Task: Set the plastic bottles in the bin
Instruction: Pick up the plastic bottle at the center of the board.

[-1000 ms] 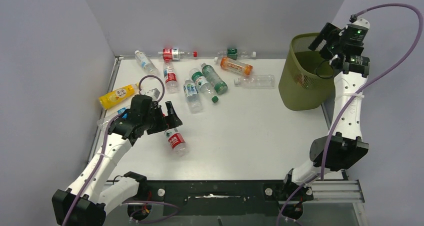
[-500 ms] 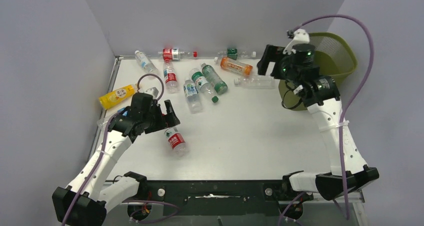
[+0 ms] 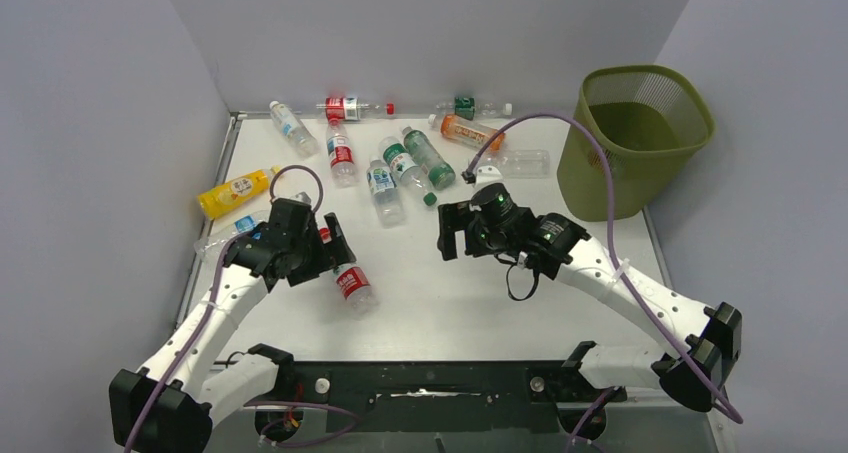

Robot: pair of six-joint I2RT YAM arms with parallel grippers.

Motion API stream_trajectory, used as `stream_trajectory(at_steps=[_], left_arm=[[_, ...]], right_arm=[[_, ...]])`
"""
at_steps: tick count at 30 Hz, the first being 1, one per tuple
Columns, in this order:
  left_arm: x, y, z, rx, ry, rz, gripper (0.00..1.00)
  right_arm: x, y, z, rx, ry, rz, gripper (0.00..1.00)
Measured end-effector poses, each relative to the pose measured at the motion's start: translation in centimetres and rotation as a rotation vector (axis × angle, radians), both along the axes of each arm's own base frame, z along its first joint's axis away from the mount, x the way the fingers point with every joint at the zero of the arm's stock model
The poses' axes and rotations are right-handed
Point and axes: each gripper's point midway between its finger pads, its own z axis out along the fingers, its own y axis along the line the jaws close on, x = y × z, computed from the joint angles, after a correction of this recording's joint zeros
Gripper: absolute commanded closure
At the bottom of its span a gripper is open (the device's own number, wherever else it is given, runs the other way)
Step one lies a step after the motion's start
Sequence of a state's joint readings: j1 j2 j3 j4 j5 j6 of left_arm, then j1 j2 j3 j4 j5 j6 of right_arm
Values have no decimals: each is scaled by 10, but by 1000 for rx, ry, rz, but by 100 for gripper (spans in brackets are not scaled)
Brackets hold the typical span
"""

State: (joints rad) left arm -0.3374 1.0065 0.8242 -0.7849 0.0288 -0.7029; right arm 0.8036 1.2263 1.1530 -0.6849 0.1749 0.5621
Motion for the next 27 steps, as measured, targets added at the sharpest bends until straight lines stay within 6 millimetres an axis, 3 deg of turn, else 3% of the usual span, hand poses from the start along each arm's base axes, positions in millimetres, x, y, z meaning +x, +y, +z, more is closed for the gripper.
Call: stream_trajectory(at_steps=[4,13,27], left_arm=[[-6,1,-13,5,37,19,2],[-8,2,-26,18,58,47,2],[-3,-3,-43,35,77,51,2]], right_arm=[[-11,5,-11,2,16,9,2],[-8,3,0,38,-23,-19,2],[-12,-1,-16,22,9,-34,2]])
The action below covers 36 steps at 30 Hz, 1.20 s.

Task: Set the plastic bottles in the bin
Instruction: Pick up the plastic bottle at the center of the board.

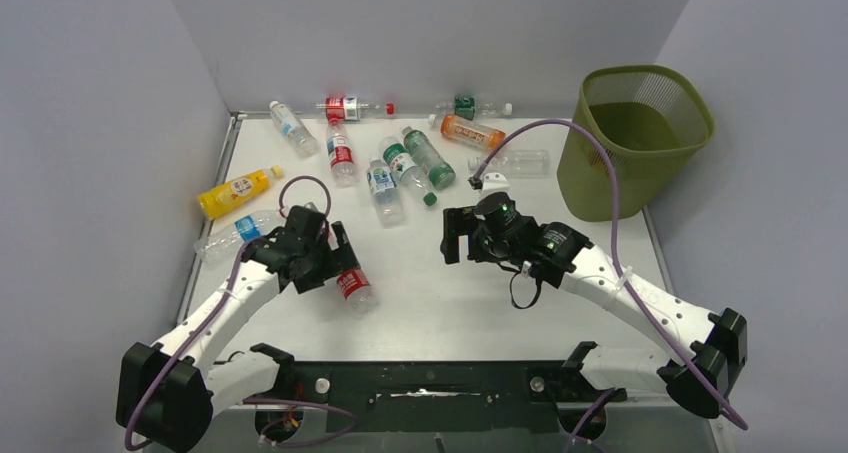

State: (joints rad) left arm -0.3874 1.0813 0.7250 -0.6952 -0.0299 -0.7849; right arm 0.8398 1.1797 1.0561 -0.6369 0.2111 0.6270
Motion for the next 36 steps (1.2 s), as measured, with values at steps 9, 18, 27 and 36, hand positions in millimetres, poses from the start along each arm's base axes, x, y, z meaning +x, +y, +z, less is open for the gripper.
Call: stream_trajectory(at_steps=[9,18,27,36], left_arm=[[4,-7,-10,-1,9,-11,2],[-1,-18,-30,51,96,-100,2],[6,-26,-23,48,78,-123,2],[12,-26,-7,39,33,-82,2]], right_arm=[[0,0,-2,3,7,-10,2],[0,2,-15,-39,37,15,2],[-12,1,-31,-54,83,62,2],[-29,6,-39,27,114,102,2]])
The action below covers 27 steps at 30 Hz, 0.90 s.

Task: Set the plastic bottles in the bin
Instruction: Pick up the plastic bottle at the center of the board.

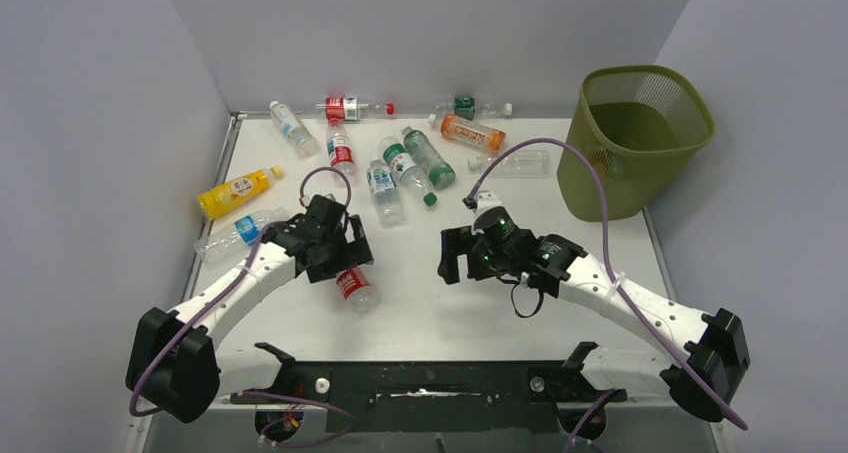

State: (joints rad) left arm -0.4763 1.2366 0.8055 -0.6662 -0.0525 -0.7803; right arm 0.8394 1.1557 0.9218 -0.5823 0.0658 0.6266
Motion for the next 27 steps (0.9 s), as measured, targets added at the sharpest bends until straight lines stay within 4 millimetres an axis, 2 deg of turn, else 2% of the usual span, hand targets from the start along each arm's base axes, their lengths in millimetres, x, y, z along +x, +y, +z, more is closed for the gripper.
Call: stream_trajectory(at_steps=[5,9,13,18,27], left_arm=[[14,2,25,-10,-83,45,2],[18,9,28,-5,-95,93,2],[18,23,20,4,-74,168,2],[8,43,0,30,-16,252,2],[15,53,-16,53,21,293,2]], right_arm=[[1,4,1,26,-5,-5,2],[0,9,-5,41,5,7,2],[-1,13,-13,32,27,21,2],[-2,17,-14,45,26,31,2],[-5,30,-12,82,26,30,0]])
